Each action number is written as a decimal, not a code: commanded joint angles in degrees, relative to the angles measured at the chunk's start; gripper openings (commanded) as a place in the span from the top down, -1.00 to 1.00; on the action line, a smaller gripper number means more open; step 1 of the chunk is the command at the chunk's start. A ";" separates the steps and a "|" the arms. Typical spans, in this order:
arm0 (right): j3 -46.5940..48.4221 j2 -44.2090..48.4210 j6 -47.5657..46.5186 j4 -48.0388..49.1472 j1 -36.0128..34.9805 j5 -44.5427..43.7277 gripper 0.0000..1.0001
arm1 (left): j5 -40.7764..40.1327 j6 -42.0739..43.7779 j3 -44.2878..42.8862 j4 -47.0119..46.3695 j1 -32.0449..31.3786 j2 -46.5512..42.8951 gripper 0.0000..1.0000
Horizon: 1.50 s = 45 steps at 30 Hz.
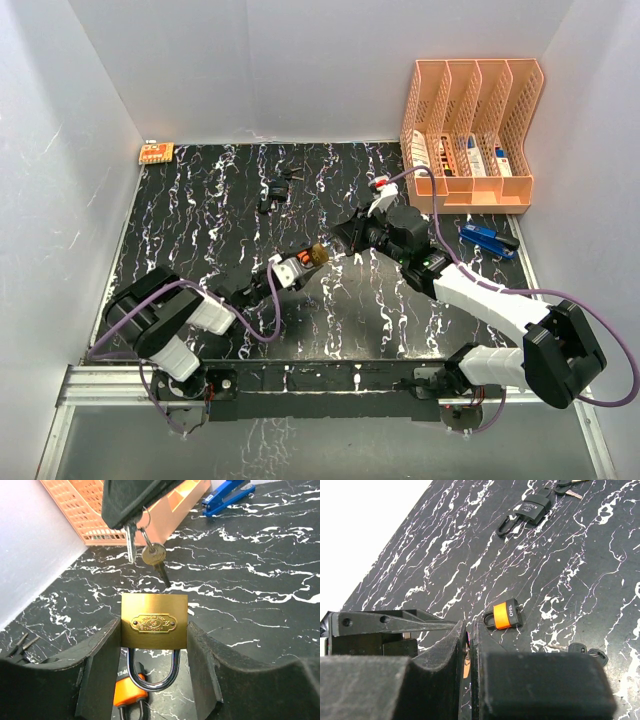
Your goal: Unlock with the key
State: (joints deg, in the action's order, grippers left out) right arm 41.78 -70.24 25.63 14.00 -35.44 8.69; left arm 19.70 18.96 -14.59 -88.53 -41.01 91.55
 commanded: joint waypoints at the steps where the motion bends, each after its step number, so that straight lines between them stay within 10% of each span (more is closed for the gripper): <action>1: -0.02 1.96 0.91 5.13 -0.28 -1.00 1.00 | 0.24 1.73 -1.92 -13.86 -0.29 -4.97 1.00; 45: -0.74 1.32 1.00 7.13 -2.97 -0.17 1.00 | -1.08 0.18 -2.73 -13.86 -0.29 -9.76 1.00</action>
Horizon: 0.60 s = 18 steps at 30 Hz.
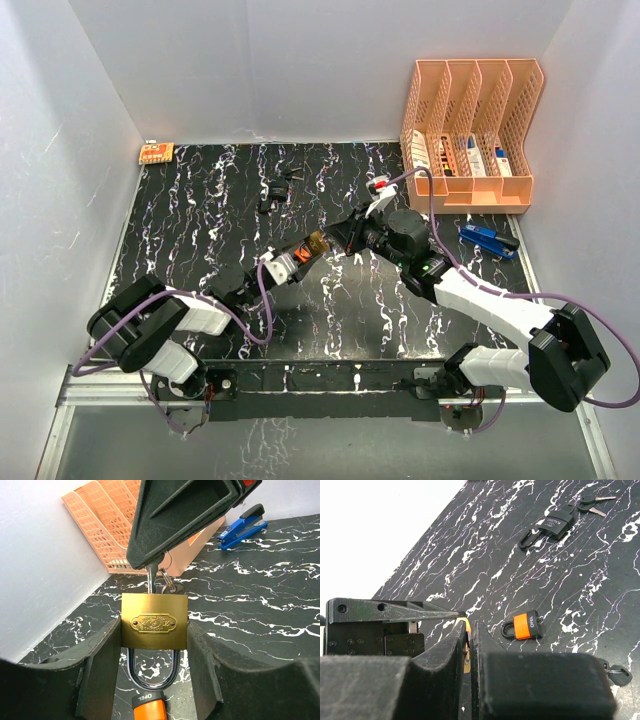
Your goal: Unlock with the key
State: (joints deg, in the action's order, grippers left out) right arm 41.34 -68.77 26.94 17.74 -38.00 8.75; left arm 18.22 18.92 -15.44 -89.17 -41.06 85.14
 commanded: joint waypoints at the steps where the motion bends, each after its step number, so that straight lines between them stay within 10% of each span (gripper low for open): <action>1: -0.30 -0.20 -0.31 3.38 -0.43 -0.22 1.00 | 0.41 0.16 -1.88 -13.23 -0.20 -3.44 1.00; 18: 0.05 -1.75 0.96 3.84 -1.08 0.47 1.00 | -8.09 -4.90 -7.46 -11.55 -0.32 -2.08 1.00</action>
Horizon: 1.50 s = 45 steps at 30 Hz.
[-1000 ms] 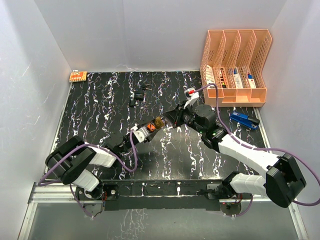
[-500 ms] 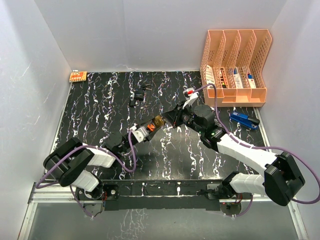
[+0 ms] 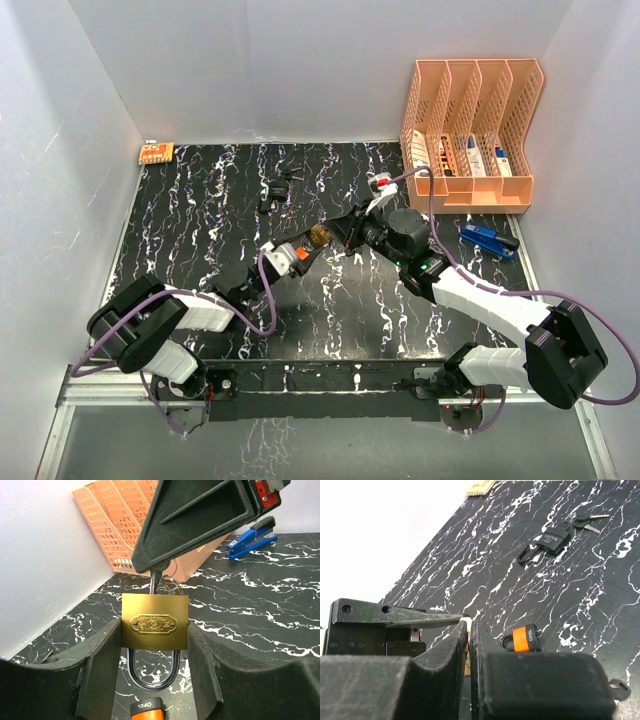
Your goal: Unlock with the key
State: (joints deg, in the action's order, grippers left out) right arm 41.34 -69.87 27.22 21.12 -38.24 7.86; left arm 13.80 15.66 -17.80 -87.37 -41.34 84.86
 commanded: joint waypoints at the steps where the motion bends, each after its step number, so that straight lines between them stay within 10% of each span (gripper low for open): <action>1: 0.03 -0.71 0.72 0.47 -0.86 1.37 1.00 | -3.81 -2.03 -5.74 -12.58 -0.03 -1.76 1.00; 21: 2.05 -5.34 0.43 1.41 -1.20 6.71 1.00 | 5.30 -2.34 -7.26 -11.68 -0.05 -3.28 1.00; 45: 3.11 -10.70 6.09 1.10 -1.22 3.11 1.00 | -15.64 -8.80 -8.25 -4.05 -1.95 -0.33 1.00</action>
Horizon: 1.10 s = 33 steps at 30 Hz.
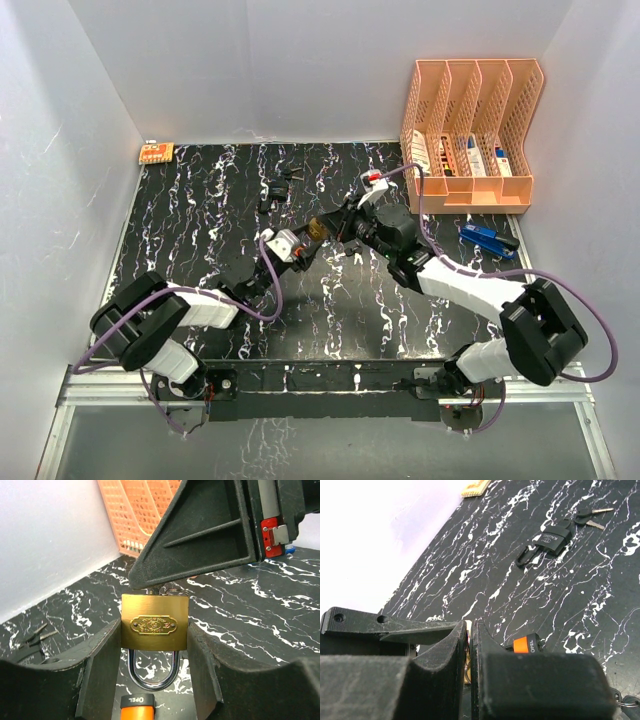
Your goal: Unlock with the key
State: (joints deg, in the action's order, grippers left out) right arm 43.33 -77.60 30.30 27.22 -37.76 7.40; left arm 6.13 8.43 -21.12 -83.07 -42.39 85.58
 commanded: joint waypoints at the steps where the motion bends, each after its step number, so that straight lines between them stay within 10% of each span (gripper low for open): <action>1: 1.48 -3.68 3.38 -5.31 -1.69 3.32 1.00 | -9.17 -1.57 -5.15 -6.97 -0.93 -0.79 1.00; 20: 16.80 -18.48 9.61 -20.05 -1.66 -0.48 1.00 | -22.64 -1.11 -10.69 -0.17 -1.03 11.05 1.00; 33: 15.48 -12.95 6.66 -16.67 -0.92 -1.44 0.79 | -24.42 -7.80 -12.95 17.18 -0.94 5.75 1.00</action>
State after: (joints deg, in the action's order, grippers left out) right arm 59.18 -96.07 37.15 10.81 -37.30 1.15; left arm -14.26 4.43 -29.26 -69.63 -44.07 97.01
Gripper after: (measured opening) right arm 0.057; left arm 0.479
